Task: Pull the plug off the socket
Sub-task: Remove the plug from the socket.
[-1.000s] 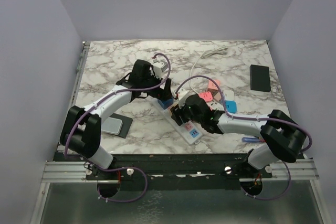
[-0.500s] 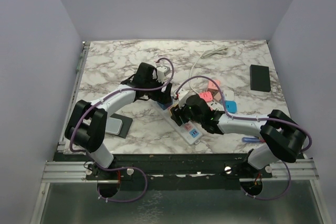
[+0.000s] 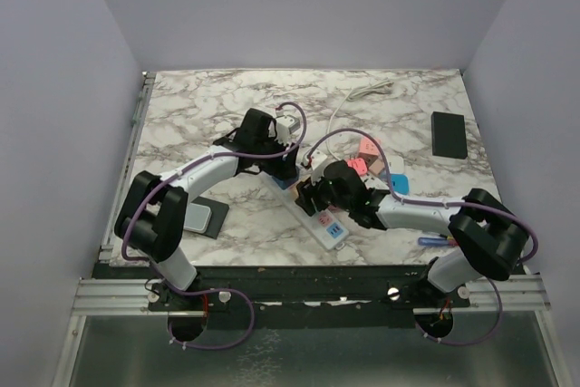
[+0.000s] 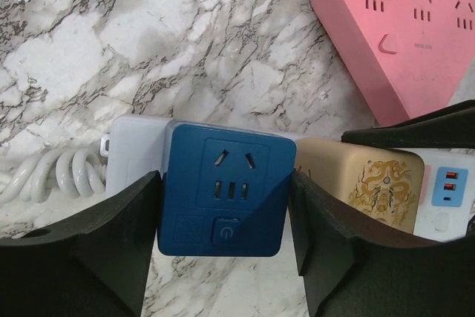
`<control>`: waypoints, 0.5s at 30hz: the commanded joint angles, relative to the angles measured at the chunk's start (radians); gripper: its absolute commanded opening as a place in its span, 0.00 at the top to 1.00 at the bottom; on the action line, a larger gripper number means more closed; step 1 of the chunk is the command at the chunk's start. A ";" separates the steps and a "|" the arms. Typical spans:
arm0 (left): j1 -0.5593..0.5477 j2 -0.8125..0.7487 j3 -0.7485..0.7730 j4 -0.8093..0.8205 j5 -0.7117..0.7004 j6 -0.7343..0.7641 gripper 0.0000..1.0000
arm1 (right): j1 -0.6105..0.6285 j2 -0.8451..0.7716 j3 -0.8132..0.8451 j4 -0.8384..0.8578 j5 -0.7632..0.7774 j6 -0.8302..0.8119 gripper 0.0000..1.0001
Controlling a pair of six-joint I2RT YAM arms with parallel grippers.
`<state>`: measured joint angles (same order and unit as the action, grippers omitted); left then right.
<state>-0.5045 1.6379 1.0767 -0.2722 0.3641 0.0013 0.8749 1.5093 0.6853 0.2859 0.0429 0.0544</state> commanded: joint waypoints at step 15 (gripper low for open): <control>-0.034 0.064 0.016 -0.089 -0.074 0.054 0.99 | -0.148 0.073 0.073 -0.072 -0.108 0.081 0.99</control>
<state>-0.5217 1.6558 1.1019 -0.2596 0.3248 0.0315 0.7513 1.5520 0.7391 0.2523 -0.1299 0.1432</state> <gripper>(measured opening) 0.662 0.634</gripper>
